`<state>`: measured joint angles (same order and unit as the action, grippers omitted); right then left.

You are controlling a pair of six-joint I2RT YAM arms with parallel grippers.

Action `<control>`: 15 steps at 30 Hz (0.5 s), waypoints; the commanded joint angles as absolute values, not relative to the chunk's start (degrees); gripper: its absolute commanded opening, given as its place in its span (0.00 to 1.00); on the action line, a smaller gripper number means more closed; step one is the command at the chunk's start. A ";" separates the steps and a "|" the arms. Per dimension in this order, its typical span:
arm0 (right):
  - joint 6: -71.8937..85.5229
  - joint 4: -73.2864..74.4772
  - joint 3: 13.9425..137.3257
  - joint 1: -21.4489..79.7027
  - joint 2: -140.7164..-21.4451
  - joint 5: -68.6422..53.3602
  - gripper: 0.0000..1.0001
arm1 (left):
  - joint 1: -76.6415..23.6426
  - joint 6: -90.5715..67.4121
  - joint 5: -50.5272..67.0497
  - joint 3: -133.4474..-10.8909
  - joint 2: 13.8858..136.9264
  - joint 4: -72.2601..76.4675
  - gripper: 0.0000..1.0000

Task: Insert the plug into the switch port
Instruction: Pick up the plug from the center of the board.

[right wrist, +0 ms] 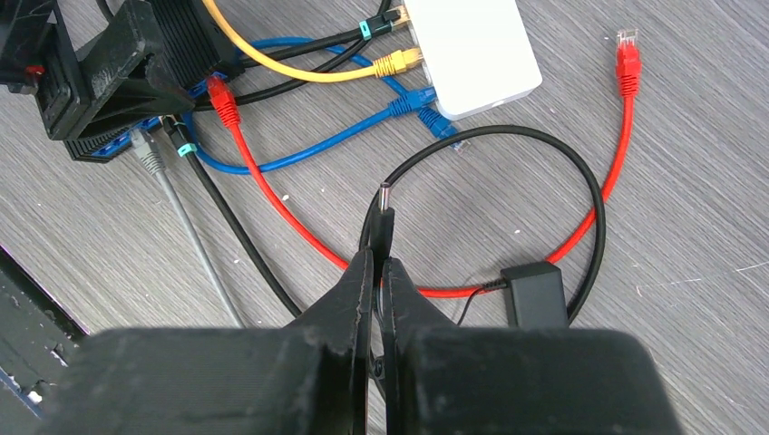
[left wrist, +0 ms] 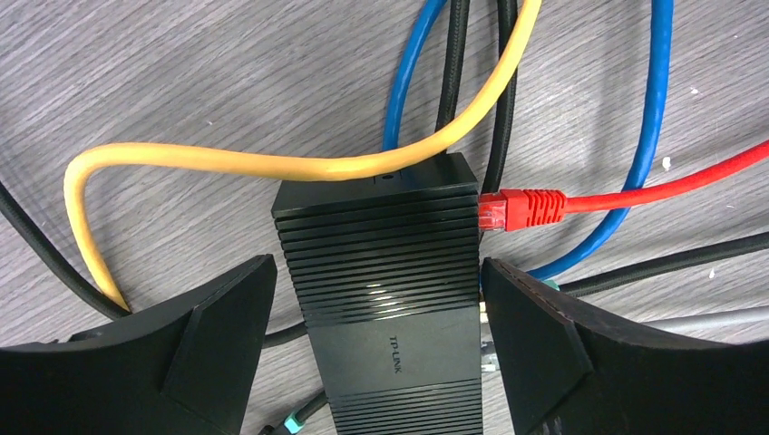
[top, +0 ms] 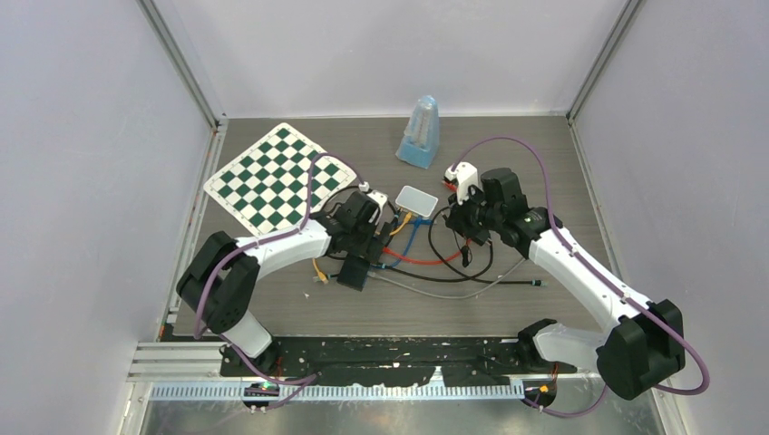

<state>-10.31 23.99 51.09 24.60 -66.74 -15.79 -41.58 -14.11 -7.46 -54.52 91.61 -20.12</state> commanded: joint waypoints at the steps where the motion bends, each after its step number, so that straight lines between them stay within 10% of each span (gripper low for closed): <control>1: -9.70 21.68 51.65 24.15 -65.36 -16.17 0.05 | -41.83 -13.27 -6.81 -54.96 91.59 -16.95 0.84; 15: -14.41 22.51 58.11 20.62 -66.90 -24.26 0.05 | -41.97 -8.96 -3.53 -55.09 90.41 -17.88 0.35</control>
